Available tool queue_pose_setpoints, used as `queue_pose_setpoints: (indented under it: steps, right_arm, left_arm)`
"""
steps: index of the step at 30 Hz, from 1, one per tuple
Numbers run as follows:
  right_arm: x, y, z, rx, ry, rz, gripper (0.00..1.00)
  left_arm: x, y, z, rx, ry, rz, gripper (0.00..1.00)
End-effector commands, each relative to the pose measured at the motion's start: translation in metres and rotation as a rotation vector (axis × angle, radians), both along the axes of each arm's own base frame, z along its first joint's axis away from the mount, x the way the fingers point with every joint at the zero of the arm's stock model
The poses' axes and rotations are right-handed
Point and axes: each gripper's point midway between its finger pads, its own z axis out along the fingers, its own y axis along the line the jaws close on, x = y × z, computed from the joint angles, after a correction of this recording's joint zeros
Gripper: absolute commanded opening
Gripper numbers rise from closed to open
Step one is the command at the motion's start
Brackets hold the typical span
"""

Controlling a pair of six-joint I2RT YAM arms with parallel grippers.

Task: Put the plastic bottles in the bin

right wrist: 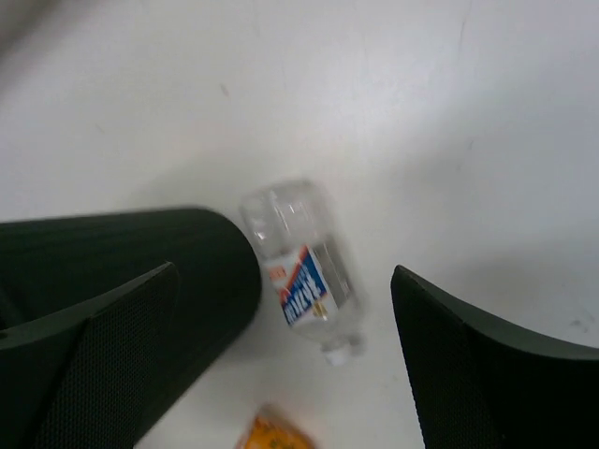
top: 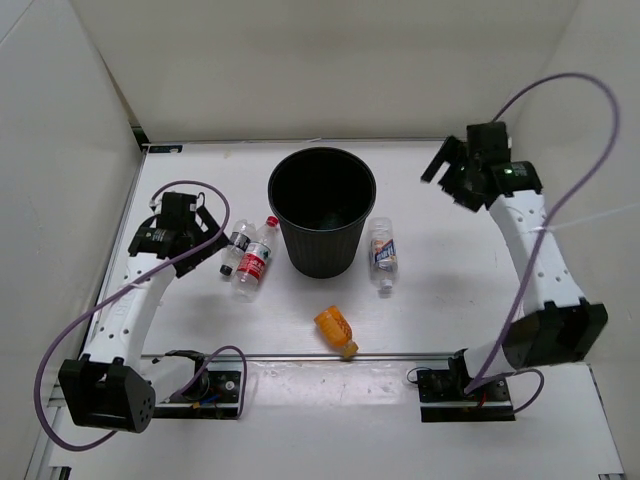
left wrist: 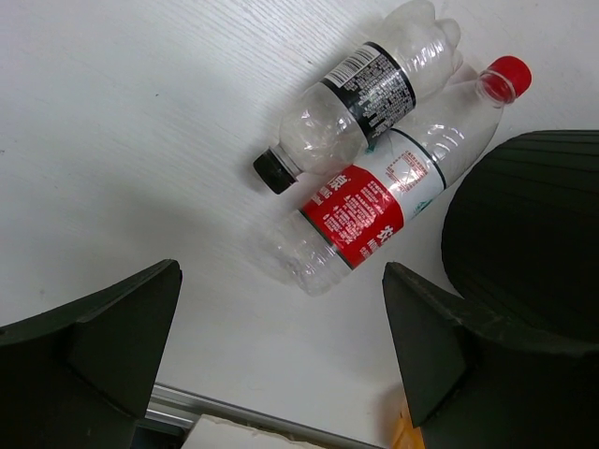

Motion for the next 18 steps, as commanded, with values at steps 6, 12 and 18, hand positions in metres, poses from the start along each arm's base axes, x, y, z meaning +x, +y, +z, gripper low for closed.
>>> queue_pose_setpoints:
  steps: [6,12,18]
  right_arm:
    - [-0.017,0.064,-0.162,0.253,0.43,0.261,0.96]
    - [-0.013,0.093,-0.205,0.199,0.518,0.367,0.96]
    - [-0.02,0.111,-0.24,0.133,0.612,0.419,0.96]
  left_arm:
    - [0.002,-0.015,-0.009,-0.057,0.039,-0.057,1.0]
    - [0.002,-0.021,-0.027,-0.073,0.174,-0.069,1.0]
    - [0.002,-0.022,-0.038,-0.069,0.26,-0.077,1.0]
